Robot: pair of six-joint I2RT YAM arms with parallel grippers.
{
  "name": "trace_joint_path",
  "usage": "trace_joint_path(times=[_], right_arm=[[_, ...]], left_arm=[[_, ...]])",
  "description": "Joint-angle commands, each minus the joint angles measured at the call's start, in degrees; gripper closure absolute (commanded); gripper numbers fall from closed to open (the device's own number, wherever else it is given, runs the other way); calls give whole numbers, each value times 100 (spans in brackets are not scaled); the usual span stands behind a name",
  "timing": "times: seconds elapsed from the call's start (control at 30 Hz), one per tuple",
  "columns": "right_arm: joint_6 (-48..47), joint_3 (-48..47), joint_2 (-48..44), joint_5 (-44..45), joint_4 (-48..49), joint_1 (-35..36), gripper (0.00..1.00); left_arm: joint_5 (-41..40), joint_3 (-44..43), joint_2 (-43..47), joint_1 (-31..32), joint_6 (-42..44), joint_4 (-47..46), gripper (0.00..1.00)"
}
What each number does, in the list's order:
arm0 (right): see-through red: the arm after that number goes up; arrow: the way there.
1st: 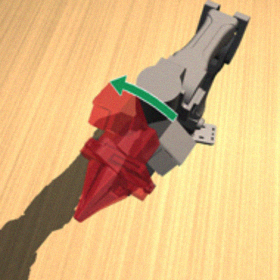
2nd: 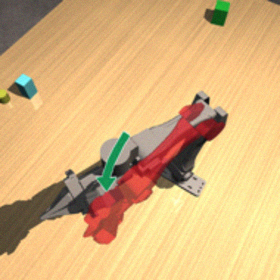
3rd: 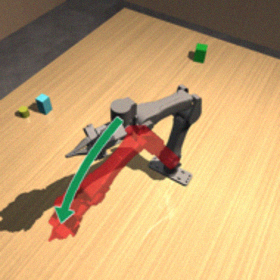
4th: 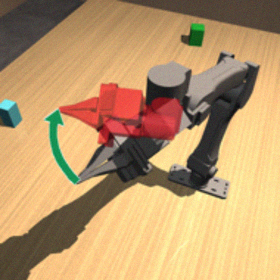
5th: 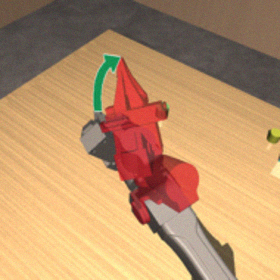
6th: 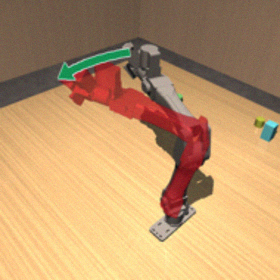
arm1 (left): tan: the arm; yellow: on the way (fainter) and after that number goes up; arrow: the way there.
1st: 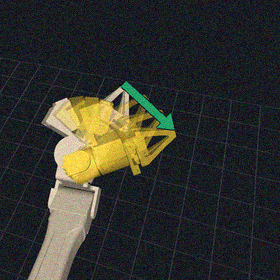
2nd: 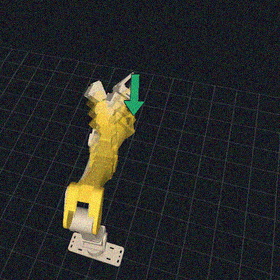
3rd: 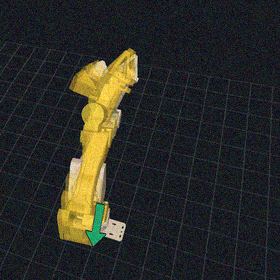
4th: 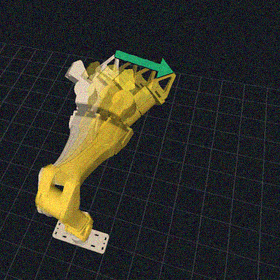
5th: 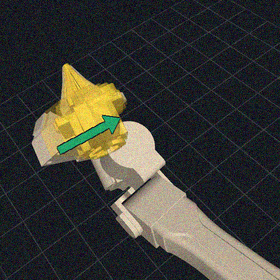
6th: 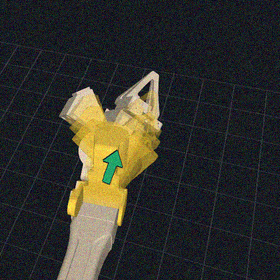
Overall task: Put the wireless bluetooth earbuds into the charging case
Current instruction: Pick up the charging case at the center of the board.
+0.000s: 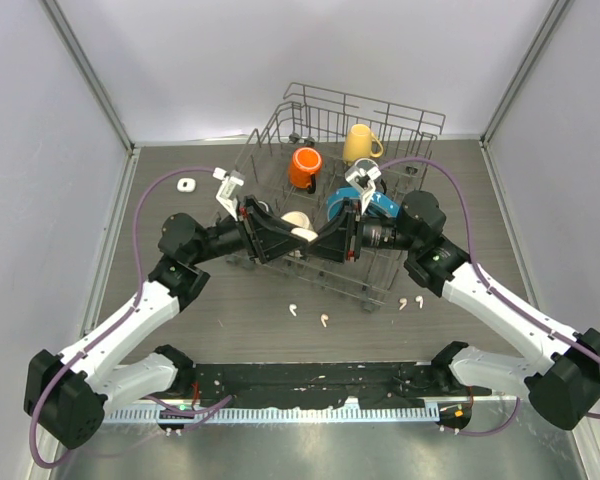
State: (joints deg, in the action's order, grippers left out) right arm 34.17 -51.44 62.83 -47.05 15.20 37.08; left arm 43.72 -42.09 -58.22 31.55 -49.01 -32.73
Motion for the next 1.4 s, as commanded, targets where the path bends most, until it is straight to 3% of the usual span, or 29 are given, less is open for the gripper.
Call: trace_joint_path(times=[0.0,0.13,0.23,0.33,0.47,0.6,0.67,0.7,0.8,0.9,1.23,1.37], right_arm=[[2,-15,-192,-77,334,-8,99],[10,-6,-201,-77,334,-17,99],[19,-6,-209,-85,343,-17,99],[10,-6,-218,-85,343,-34,99],[37,2,-236,-15,343,-25,96],[116,2,-280,195,299,-60,61],[168,-24,-297,362,229,-78,49],[203,-33,-324,415,151,-96,37],[309,-42,-464,705,10,-148,25],[441,2,-648,1038,-149,-210,20],[573,214,-1184,2225,-615,-368,19],[1334,-251,-923,3050,-1734,-394,19]], left_arm=[[-171,-28,91,-9,94,-146,61],[-189,-37,82,-17,85,-163,78],[-163,-28,65,-9,85,-155,83],[-145,-28,56,-17,85,-163,100],[-110,-45,39,-17,103,-146,100],[-425,-19,117,-17,313,126,100],[-688,-10,161,-17,436,310,100],[-786,-10,188,-17,550,407,100],[-1189,33,284,-17,743,610,100],[-1532,112,407,-26,849,654,100],[-1999,-19,706,-44,990,1049,100],[-1658,69,741,-44,1086,690,100]])
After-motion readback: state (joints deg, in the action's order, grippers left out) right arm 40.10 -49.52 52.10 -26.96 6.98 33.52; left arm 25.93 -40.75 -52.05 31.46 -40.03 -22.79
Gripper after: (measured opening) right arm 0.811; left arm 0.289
